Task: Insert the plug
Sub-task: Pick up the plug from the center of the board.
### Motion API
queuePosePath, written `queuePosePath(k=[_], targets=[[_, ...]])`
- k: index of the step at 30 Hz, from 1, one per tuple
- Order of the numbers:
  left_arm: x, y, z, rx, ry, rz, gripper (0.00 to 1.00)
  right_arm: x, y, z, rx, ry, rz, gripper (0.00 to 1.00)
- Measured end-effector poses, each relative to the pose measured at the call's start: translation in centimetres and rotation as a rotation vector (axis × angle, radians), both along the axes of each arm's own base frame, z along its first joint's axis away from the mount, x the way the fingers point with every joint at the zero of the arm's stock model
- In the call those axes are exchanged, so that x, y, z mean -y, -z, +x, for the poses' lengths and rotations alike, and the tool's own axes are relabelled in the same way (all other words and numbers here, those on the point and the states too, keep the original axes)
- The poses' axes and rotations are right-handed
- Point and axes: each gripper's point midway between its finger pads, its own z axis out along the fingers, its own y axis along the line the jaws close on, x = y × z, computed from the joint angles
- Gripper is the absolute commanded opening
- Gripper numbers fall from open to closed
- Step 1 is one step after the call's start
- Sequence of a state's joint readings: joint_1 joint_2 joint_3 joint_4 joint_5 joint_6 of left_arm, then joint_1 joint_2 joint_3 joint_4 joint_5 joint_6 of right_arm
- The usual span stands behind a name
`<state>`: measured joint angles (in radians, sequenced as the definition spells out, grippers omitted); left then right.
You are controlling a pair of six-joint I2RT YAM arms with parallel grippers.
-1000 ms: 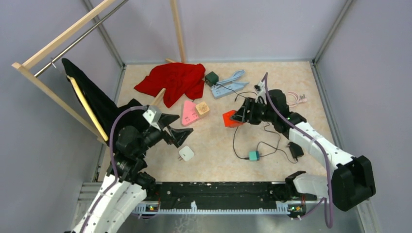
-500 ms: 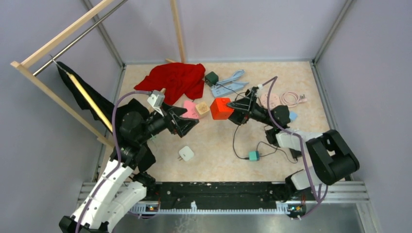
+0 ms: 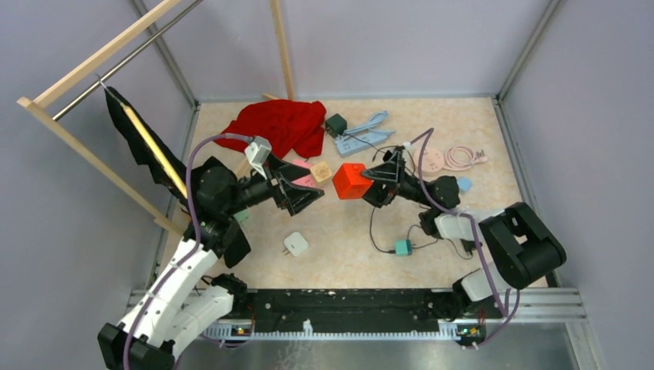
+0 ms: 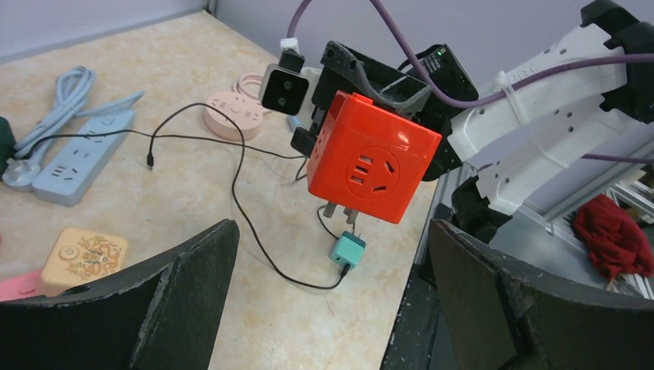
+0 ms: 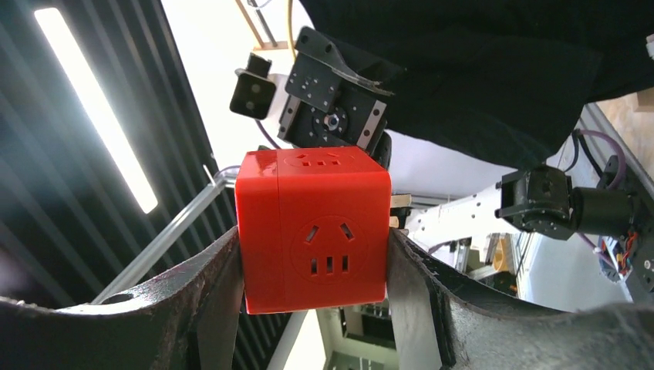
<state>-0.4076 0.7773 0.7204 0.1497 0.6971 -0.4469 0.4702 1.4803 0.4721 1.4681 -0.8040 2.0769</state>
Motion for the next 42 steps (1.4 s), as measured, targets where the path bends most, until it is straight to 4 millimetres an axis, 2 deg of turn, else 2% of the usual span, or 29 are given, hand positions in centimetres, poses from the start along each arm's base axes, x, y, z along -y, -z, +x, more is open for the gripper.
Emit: queuePosePath(k=[7,13,16,22,29,35,42], targets=[[0.9,-0.2,0.1,-0.003,0.066,0.013,0.99,-2.0,0.5,-0.8,-0.006,-0.071,-0.010,0.39],[1.2,-0.9,-0.8,0.009,0.122,0.003,0.98,-2.8,-0.8,-1.9,0.228,-0.109,-0.026,0.36],[1.2,-1.3,-1.1,-0.037,0.129,0.003,0.98,-2.9,0.1,-2.3,0.319,-0.115,-0.051,0.36],[1.2,-3.5,-1.5,-0.161,0.124,-0.022,0.98,-3.3,1.7,-2.4,0.433,-0.116,-0.089,0.35],[0.8,-3.1,-2.6,-0.267,0.120,-0.037,0.98,-3.8,0.7,-2.5,0.533,-0.131,-0.076,0.35],[0.9,-2.1,-2.7,-0.356,0.117,-0.030,0.98,-4.0,0.2,-2.7,0.620,-0.141,-0.071,0.34],[1.2,-0.4,-2.2,-0.447,0.118,-0.005,0.90,-4.3,0.6,-2.5,0.692,-0.128,-0.090,0.34]])
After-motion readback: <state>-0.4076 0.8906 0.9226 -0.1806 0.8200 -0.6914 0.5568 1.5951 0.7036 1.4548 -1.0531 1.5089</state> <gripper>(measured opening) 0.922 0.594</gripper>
